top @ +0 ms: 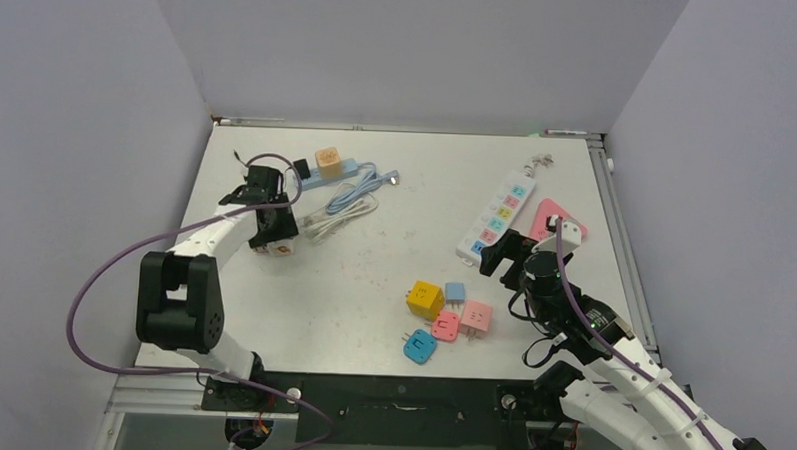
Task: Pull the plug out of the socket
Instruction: Move the socket to the center of the board.
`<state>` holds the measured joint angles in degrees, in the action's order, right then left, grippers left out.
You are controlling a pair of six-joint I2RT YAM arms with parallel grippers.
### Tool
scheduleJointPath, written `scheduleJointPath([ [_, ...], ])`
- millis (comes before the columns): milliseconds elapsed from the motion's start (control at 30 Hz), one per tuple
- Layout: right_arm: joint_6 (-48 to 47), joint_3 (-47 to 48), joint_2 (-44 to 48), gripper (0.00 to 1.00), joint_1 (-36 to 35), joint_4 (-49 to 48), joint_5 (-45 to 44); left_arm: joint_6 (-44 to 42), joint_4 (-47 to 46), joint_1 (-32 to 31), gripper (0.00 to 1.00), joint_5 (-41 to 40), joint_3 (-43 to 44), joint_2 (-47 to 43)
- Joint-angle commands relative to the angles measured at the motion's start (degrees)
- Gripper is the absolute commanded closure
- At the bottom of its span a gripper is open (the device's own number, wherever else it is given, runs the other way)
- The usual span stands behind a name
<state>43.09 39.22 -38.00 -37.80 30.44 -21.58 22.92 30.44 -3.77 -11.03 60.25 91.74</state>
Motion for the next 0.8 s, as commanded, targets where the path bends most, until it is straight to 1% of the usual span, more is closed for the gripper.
scheduleJointPath([
  [0,-0.9,-0.1,1.0,0.10,0.4,-1.4,-0.1,6.3,-0.9,-4.0,0.79,1.5,-5.9,-8.1],
  [233,-1.3,0.3,0.3,0.10,0.4,-1.5,0.1,11.2,1.7,-10.8,0.79,-1.4,-13.0,-19.1],
  [333,-0.8,0.1,-0.3,0.10,0.3,-2.4,0.6,15.1,2.1,-14.8,0.78,-2.2,-15.3,-22.6],
  [400,-0.4,-0.1,-0.7,0.10,0.4,-3.2,1.2,18.0,1.3,-17.8,0.76,-2.6,-16.6,-24.1],
  [533,0.3,-0.5,-1.3,0.10,0.4,-4.1,2.4,22.8,-1.2,-24.0,0.75,-4.6,-17.6,-23.7],
  [767,1.3,-0.6,-0.8,0.10,0.4,-2.4,2.1,27.8,-6.5,-31.6,0.75,-6.9,-15.2,-17.7],
])
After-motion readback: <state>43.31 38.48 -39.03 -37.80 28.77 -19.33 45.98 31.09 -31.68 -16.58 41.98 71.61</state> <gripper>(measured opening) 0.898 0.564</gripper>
